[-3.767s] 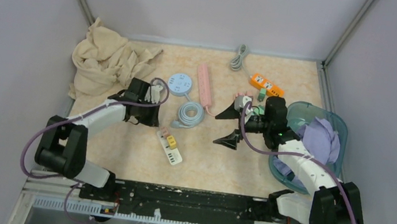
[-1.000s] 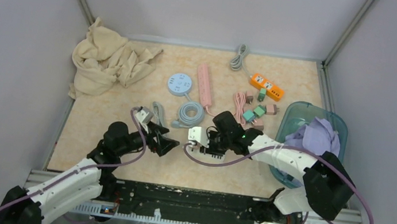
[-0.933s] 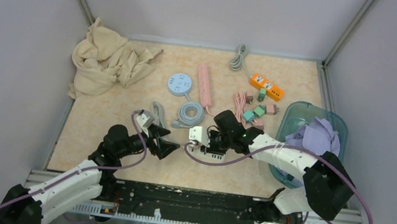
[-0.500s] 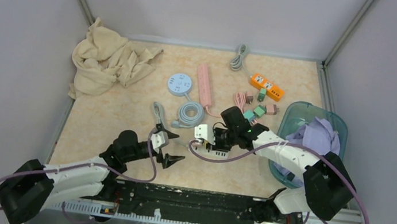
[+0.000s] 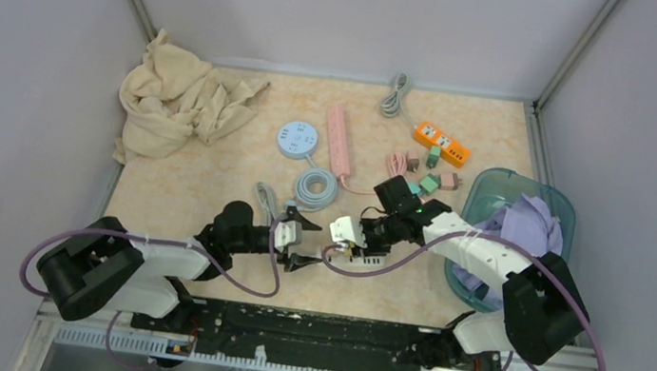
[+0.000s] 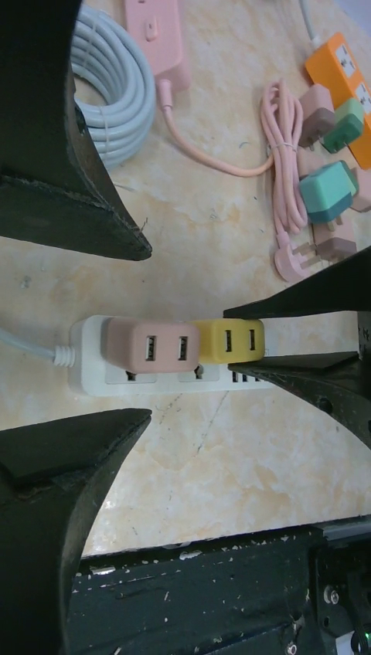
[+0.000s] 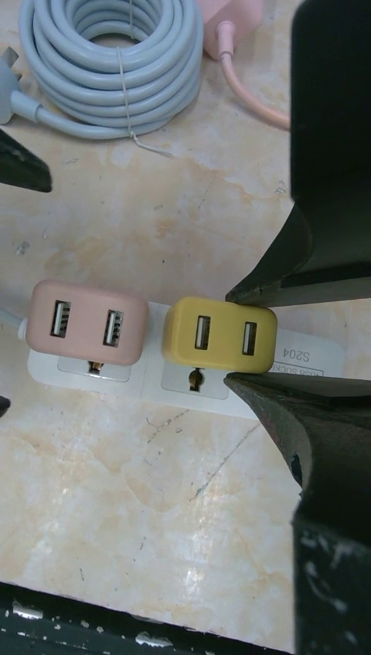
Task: Pull the plug off the socket
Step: Remove the plug from the socket.
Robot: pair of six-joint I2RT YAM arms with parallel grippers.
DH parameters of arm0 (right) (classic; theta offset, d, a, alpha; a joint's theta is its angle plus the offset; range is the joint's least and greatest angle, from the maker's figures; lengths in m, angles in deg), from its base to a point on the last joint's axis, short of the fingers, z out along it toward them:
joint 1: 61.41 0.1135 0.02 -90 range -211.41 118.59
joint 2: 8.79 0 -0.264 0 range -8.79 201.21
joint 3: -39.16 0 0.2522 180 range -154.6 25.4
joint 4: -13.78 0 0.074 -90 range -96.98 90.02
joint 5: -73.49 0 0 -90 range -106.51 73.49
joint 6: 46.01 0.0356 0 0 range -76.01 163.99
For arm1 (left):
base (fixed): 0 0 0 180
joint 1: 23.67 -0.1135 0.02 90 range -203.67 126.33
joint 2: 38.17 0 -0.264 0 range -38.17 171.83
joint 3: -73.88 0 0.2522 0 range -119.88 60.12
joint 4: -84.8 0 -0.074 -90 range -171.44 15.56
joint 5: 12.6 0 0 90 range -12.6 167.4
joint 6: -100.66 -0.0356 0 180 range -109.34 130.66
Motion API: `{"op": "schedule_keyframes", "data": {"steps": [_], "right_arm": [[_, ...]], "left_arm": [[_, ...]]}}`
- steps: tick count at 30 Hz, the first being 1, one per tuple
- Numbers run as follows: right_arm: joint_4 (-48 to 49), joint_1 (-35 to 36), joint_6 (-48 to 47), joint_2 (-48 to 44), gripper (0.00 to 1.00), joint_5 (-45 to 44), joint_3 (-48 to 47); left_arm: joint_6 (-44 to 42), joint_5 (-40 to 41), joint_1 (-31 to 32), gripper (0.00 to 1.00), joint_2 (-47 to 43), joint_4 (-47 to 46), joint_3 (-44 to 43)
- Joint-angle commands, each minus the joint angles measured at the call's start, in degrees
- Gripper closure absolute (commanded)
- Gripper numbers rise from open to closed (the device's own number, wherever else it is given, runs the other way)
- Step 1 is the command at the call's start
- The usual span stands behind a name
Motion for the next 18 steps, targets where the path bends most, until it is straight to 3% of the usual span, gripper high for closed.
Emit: {"op": "schedule_keyframes", "data": {"steps": [1,12,18], "right_arm": [[-3.30,0.09,-2.73,0.43,0.84,5.04,-2.14],[-2.02,0.17,-0.84,0.67,0.84,4.37,-2.19],[-1.65,0.10,-0.06,0.60,0.84,4.44,-2.32]], "left_arm": [[-0.75,-2.51,1.99,0.25,3.91,-5.90,-2.38],[0.49,-0.84,4.96,0.33,12.59,-9.33,-5.56],[0.74,-0.91,5.06,0.42,14.69,-7.54,-5.97]]}}
